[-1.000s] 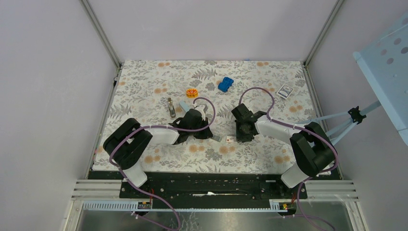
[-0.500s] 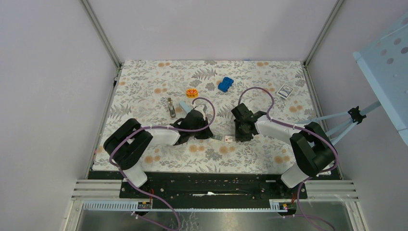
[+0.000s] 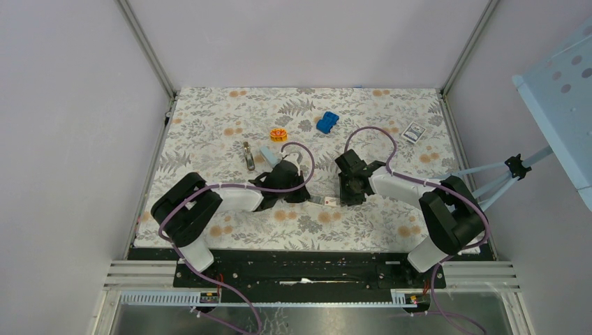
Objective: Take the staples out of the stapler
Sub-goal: Close the staple box at the center of the board.
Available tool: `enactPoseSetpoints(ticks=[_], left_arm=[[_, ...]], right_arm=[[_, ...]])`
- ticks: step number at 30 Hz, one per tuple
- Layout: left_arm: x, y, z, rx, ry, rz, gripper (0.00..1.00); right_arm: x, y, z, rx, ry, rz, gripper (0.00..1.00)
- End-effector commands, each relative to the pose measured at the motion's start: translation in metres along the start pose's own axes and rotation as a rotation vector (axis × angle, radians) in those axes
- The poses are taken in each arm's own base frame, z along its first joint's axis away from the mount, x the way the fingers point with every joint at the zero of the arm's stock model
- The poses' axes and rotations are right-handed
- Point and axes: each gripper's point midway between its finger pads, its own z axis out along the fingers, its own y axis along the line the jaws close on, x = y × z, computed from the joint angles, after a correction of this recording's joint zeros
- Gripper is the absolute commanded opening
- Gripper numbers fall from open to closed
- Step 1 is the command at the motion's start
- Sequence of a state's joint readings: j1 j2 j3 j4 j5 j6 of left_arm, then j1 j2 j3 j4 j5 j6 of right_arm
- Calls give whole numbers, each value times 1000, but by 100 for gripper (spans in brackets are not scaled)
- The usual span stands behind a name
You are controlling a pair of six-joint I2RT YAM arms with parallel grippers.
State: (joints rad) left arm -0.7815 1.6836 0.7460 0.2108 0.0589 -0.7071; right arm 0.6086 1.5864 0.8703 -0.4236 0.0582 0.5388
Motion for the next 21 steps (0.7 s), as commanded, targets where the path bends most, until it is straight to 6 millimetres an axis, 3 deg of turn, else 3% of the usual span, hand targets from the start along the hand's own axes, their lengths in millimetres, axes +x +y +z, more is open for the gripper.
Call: enactPoseSetpoints(ticks=[1, 13, 21], left_arm=[[-6, -8, 1, 2, -11, 27, 7], [-7, -10, 4, -12, -11, 45, 6], [-16, 1, 2, -81, -49, 50, 6]], right_arm=[[-14, 12, -4, -38, -28, 8, 32], [-16, 12, -4, -34, -28, -8, 33], [-14, 6, -6, -10, -29, -16, 33]])
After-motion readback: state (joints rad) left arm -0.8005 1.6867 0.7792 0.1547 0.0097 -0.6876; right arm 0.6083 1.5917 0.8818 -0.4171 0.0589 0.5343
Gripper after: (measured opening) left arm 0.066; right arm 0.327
